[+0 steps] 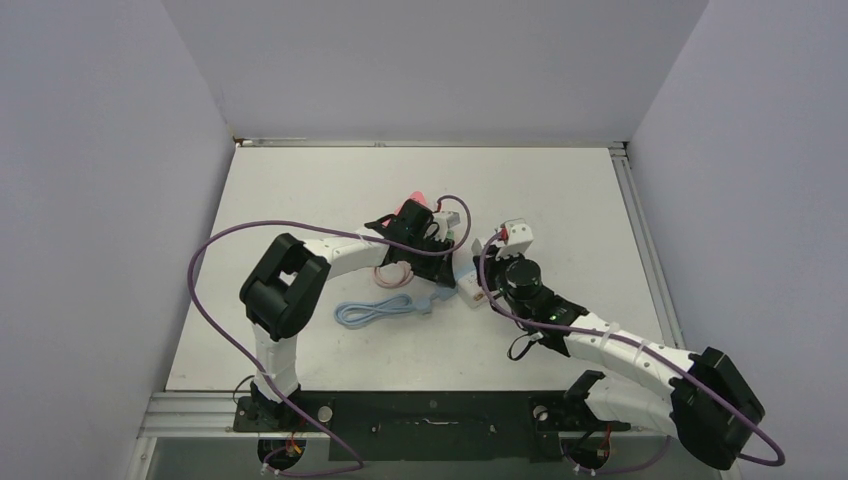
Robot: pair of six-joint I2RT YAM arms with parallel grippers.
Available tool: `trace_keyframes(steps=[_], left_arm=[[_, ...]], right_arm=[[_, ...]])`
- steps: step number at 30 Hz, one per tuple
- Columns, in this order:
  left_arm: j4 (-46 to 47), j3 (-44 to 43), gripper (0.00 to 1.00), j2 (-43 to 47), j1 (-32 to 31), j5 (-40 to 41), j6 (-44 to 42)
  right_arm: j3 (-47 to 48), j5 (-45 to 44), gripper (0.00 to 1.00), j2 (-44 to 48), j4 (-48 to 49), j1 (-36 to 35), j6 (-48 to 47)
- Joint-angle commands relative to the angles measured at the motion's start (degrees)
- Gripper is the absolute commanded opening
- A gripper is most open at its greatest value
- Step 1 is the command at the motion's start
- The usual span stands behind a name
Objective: Pull the plug off the socket
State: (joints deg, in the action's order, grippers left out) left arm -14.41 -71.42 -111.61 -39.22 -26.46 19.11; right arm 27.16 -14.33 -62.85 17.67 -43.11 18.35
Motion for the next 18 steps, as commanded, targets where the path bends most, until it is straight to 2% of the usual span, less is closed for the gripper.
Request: trace_keyframes(steps=[1,6,11,18], left_arm=[[-6.44,1.24,0.00,-1.15,1.34,11.94,-2.68],[-6.14,1.15,0.00,1.32,1.40,11.34,-2.68],[-4.76,1.49,0.00,3.47,1.39,8.34,-2.06],[-3.87,1.72,0.00,4.91,1.39,6.80,-1.71]], right_arm=[[-1.26,-8.04,0.05,6.16,-1.33,4.77,3.61],[-2.78,-5.38,0.05,8.50,-4.57,15.90,7.64],[-4.15,2.51,0.05,5.83,-3.50,25.97,10.09],[-5.58,13.65,0.07,-1.08,0.43,35.36,12.68]])
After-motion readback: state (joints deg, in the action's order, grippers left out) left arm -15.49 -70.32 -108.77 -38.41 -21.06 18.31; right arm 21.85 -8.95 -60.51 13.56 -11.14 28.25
